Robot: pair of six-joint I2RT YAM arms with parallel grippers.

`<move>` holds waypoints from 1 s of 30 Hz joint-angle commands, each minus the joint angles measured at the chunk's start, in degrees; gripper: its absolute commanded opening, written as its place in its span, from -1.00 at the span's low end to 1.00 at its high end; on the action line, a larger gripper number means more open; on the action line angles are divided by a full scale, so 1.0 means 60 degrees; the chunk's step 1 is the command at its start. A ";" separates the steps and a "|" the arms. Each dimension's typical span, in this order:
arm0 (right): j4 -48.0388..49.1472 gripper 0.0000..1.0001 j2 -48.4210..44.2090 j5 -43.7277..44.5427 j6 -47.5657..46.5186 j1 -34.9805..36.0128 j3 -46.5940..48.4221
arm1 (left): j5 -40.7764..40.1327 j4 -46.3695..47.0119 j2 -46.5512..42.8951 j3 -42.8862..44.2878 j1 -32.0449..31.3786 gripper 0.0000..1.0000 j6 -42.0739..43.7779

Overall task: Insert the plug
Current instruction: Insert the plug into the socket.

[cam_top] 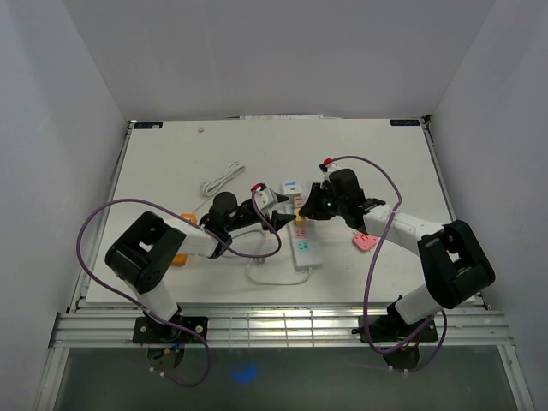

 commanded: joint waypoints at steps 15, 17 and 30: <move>-0.2082 -0.84 0.0752 0.1945 -0.0355 -0.0081 -0.1012 | -0.0564 -0.0293 -0.1436 -0.0744 0.0117 0.39 -0.0537; -0.2111 -0.84 0.0782 0.1974 -0.0370 -0.0081 -0.0939 | -0.0579 -0.0293 -0.1494 -0.0788 0.0117 0.38 -0.0581; -0.2740 -0.81 -0.0068 0.2048 -0.0633 -0.0066 -0.0032 | -0.0594 -0.0381 -0.1700 -0.0803 0.0117 0.38 -0.0596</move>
